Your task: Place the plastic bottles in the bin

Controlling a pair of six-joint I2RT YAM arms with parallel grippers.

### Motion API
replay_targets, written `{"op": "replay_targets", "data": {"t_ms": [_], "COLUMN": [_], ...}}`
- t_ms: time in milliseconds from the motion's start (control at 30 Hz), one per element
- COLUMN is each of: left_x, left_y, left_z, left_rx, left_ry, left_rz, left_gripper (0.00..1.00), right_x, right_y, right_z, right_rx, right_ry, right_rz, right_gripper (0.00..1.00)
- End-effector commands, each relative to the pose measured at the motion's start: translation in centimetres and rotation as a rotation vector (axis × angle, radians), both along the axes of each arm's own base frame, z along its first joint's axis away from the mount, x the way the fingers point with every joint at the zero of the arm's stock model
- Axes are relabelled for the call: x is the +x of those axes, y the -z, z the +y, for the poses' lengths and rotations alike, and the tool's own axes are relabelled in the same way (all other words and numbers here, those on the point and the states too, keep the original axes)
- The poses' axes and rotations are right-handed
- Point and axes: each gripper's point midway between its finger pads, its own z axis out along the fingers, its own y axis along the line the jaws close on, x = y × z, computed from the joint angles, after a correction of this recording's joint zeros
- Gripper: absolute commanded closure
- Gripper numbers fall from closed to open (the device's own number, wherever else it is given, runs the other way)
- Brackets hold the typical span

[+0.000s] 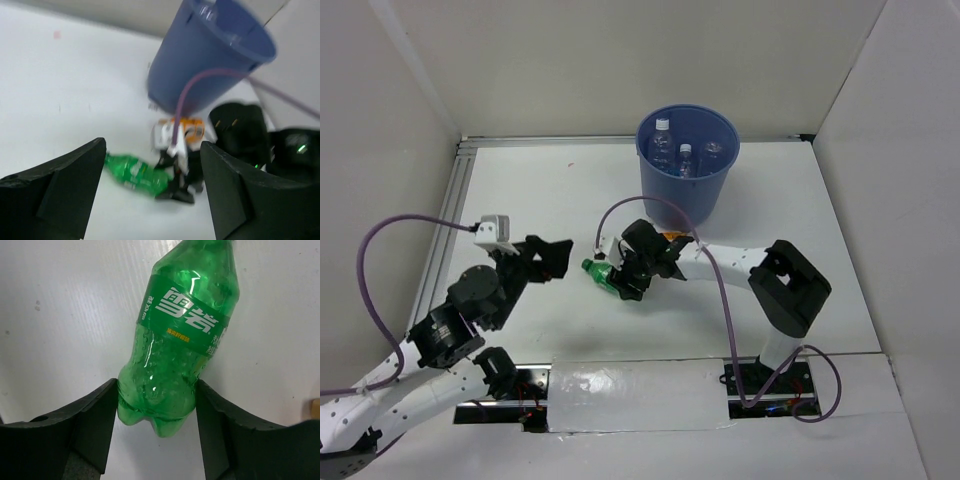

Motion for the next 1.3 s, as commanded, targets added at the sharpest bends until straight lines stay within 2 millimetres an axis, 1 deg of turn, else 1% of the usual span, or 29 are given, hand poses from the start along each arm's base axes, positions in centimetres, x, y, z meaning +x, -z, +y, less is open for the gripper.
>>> {"op": "replay_targets", "data": {"t_ms": [0,33,100,133,167,200,233,400,433,467,533,567,600,633,667,700,733,800,833,900,933,1000,1033,1067,1100,1133,1167,1233,1267], "left_x": [-2.4,-2.5,-3.0,-3.1,-3.1,-3.1,-3.0,-2.9,-2.8,-2.6,-2.0,-1.6,-1.3,-0.6,0.2,0.9,1.3,2.8,3.1,4.6,4.5,5.3,5.9,6.3,6.8,7.4,7.7,8.7,9.3], "left_y": [5.5,6.7,7.4,8.3,8.4,7.9,8.2,6.9,6.0,6.7,8.3,8.7,9.4,11.7,11.3,11.3,11.4,11.8,12.1,12.7,13.8,14.2,16.6,16.4,17.0,19.0,19.6,20.1,22.3], "left_z": [0.3,-0.1,-0.9,-1.1,-1.4,-1.8,-1.9,-1.9,-2.1,-2.7,-4.5,-5.4,-6.3,-7.9,-8.7,-9.6,-10.6,-12.8,-13.5,-15.0,-15.3,-16.5,-16.5,-17.6,-17.9,-18.4,-19.1,-20.1,-20.3], "left_rx": [-0.100,-0.098,-0.132,-0.130,-0.135,-0.162,-0.173,-0.272,-0.323,-0.320,-0.338,-0.354,-0.368,-0.395,-0.421,-0.436,-0.441,-0.485,-0.500,-0.554,-0.555,-0.675,-0.667,-0.737,-0.764,-0.763,-0.784,-0.765,-0.734], "left_ry": [0.017,0.030,0.069,0.074,0.086,0.099,0.097,0.094,0.102,0.116,0.125,0.129,0.123,0.091,0.083,0.078,0.087,0.057,0.046,-0.009,-0.038,-0.101,-0.159,-0.154,-0.166,-0.193,-0.212,-0.245,-0.281], "left_rz": [0.203,0.231,0.264,0.282,0.282,0.274,0.279,0.242,0.212,0.219,0.293,0.322,0.365,0.478,0.501,0.524,0.555,0.620,0.656,0.731,0.790,0.881,0.922,0.952,0.969,1.010,1.039,1.088,1.123], "left_gripper": [0.13,0.13,0.14,0.14,0.14,0.14,0.14,0.14,0.14,0.12,0.09,0.07,0.04,0.00,0.00,0.00,0.00,0.00,0.00,0.00,0.00,0.00,0.00,0.00,0.00,0.00,0.00,0.00,0.00], "right_x": [0.9,1.5,2.4,3.9,4.2,5.2,6.8,10.8,11.6,12.6,14.6,16.1,17.3,18.1,19.1,19.7,20.2,21.0,20.9,20.9,20.3,19.9,19.2,18.6,18.4,17.4,16.8,15.5,14.9], "right_y": [-6.0,-7.9,-15.1,-17.6,-20.3,-22.0,-26.0,-34.0,-34.7,-36.1,-37.5,-37.6,-37.1,-36.6,-36.9,-36.4,-35.1,-34.8,-34.8,-34.3,-34.7,-33.7,-34.0,-33.7,-32.4,-32.7,-31.4,-31.7,-31.6], "right_z": [1.8,1.6,2.0,1.4,0.9,0.5,-0.3,-4.8,-5.6,-7.1,-9.7,-11.7,-12.6,-13.6,-15.5,-16.3,-16.7,-18.7,-18.7,-20.3,-20.6,-21.8,-22.3,-22.3,-23.1,-23.6,-23.7,-24.8,-25.0], "right_rx": [0.117,0.158,0.286,0.323,0.359,0.375,0.428,0.505,0.505,0.513,0.493,0.472,0.453,0.424,0.407,0.391,0.366,0.355,0.384,0.394,0.410,0.415,0.421,0.435,0.432,0.443,0.444,0.457,0.463], "right_ry": [-0.050,-0.043,-0.073,-0.042,-0.034,-0.022,0.011,0.166,0.201,0.260,0.370,0.428,0.460,0.488,0.531,0.551,0.555,0.603,0.592,0.624,0.621,0.650,0.652,0.648,0.672,0.679,0.685,0.702,0.697], "right_rz": [-0.063,-0.080,-0.175,-0.222,-0.257,-0.292,-0.368,-0.543,-0.573,-0.616,-0.685,-0.703,-0.704,-0.703,-0.713,-0.704,-0.665,-0.652,-0.626,-0.601,-0.598,-0.565,-0.571,-0.552,-0.526,-0.530,-0.495,-0.504,-0.501], "right_gripper": [0.94,0.94,0.96,0.96,0.97,0.97,0.97,1.00,1.00,1.00,1.00,1.00,0.98,0.96,0.91,0.80,0.45,0.09,0.01,0.01,0.01,0.01,0.01,0.01,0.01,0.01,0.01,0.01,0.01]}}
